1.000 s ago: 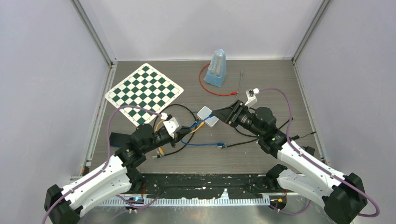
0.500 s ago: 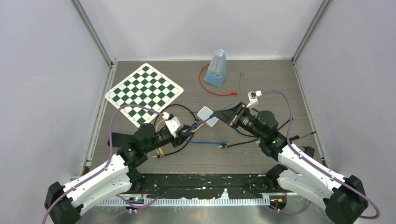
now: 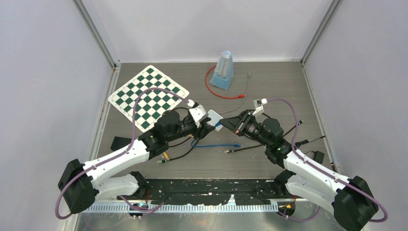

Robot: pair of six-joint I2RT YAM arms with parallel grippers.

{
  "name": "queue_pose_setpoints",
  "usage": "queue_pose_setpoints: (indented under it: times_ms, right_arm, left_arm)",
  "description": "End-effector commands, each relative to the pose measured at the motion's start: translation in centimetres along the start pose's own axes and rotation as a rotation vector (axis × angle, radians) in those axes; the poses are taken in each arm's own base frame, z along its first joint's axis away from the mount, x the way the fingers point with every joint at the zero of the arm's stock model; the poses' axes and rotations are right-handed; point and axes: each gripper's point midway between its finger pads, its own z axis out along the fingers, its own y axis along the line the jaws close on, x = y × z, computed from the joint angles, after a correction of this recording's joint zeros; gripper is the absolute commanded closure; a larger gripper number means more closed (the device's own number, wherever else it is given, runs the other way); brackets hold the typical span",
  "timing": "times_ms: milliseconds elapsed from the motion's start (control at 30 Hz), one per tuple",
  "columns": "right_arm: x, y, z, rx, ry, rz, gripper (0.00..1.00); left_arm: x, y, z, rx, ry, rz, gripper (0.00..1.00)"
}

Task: Insert the plug into the switch port
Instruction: Pick up the connector from the center of the board, then insert the connector into the switch port.

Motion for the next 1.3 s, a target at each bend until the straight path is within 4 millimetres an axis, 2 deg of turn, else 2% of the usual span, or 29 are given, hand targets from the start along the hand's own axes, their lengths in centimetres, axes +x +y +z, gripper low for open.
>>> queue_pose_setpoints:
  times_ms: [0,433,500,567,767,900,967,1067,1167,1267]
  right_arm:
    - [-0.2,1.1,-0.1,-0.061,-0.018,-0.002,0.92]
    - [0.0,1.2,-0.1,-0.070,-0.012,-0.012,0.92]
    - [0.1,1.1,-0.1,-0.069,-0.010,-0.013,0.92]
    - [0.1,0.8,-0.1,-0.063,-0.008,-0.015,0.92]
    - [0.3,0.8,0.0,-0.063,0.002,-0.014,0.92]
    - [0.2,0.9,0.1,-0.063,0.003,-0.023,0.89]
    - [0.1,1.0,0.1,-0.059,0.001,-0.036,0.83]
    - [-0.7,1.2,0.0,-0.041,-0.017,-0.099,0.65]
    - [-1.4,1.9,-0.6,-0.031,-0.030,-0.176,0.51]
    - [-2.5,2.5,-1.2,-0.004,-0.057,-0.279,0.44]
  left_arm:
    - [-3.6,-0.5,1.4,0.032,-0.104,0.002,0.58]
    - [-2.4,-1.6,2.6,0.081,-0.090,0.011,0.69]
    - [-2.2,-1.5,2.6,0.080,-0.090,0.020,0.75]
    - [-2.2,-1.5,2.6,0.080,-0.096,0.025,0.85]
    - [-1.9,-1.7,2.9,0.091,-0.096,0.030,1.00]
    - [-1.5,-1.5,2.9,0.077,-0.087,0.020,1.00]
    - [-1.5,-0.8,2.8,0.037,-0.086,0.004,1.00]
    - [-0.4,0.6,2.1,-0.066,-0.051,-0.044,1.00]
    - [2.1,1.9,1.3,-0.158,0.048,-0.097,1.00]
    - [4.3,2.6,0.8,-0.229,0.115,-0.167,1.00]
